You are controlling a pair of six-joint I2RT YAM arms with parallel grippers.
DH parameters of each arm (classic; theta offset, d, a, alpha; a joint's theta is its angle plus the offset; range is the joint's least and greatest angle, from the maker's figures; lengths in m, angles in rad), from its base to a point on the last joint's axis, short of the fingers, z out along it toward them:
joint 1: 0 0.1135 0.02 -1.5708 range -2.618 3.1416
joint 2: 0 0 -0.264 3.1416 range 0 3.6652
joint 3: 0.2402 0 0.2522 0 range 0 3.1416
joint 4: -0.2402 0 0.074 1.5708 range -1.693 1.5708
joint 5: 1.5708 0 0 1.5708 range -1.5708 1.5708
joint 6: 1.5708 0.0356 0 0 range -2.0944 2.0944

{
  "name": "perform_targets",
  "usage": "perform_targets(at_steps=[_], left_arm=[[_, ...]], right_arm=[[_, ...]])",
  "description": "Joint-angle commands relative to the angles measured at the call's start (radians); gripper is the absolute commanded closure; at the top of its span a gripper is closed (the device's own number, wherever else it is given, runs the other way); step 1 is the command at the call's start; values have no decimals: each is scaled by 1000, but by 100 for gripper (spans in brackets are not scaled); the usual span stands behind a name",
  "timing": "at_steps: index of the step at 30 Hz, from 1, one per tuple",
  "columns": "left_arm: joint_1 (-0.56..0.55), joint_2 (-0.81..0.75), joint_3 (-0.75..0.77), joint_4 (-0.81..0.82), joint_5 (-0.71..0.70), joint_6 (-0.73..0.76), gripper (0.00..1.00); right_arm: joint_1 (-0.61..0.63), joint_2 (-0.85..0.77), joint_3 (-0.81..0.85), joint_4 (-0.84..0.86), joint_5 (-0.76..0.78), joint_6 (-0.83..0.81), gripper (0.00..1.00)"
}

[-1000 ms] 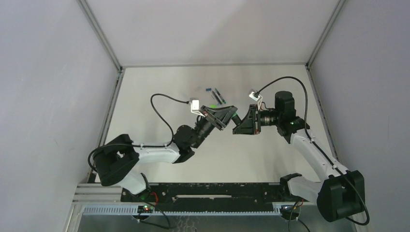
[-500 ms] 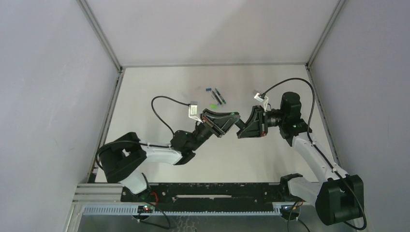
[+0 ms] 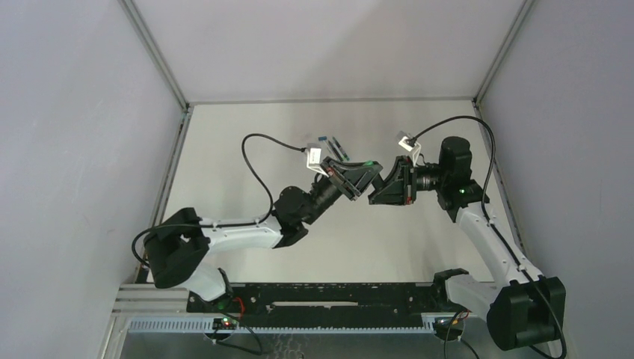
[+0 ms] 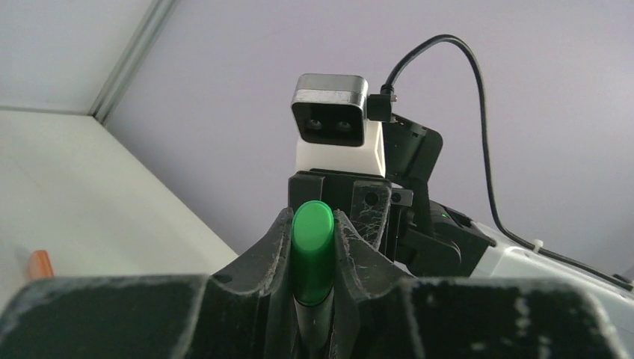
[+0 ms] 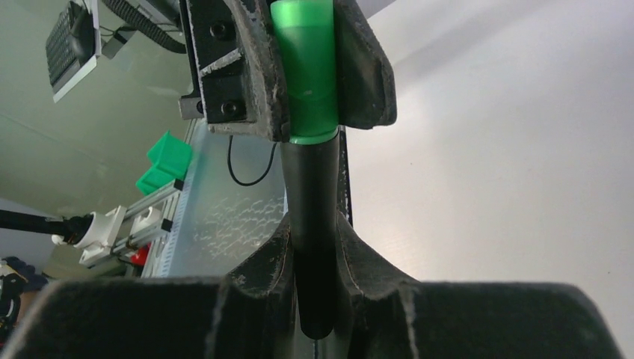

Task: Insert the pens into the pen caps
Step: Press the pen cap onto the pen.

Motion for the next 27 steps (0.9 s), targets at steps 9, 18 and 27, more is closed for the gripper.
perform_targets(at_steps=[9,18,27], left_arm=[[-124,-86,-276,-42,385,-171,96],[-91,-159,-256,-67,377,-105,75],[-85,-174,-287,-53,355,-103,49]], right_arm=[[73,68,79,157,235,-89,100],[111,125,79,170,212,-66,100],[113,131,82,161,215,-73,100]])
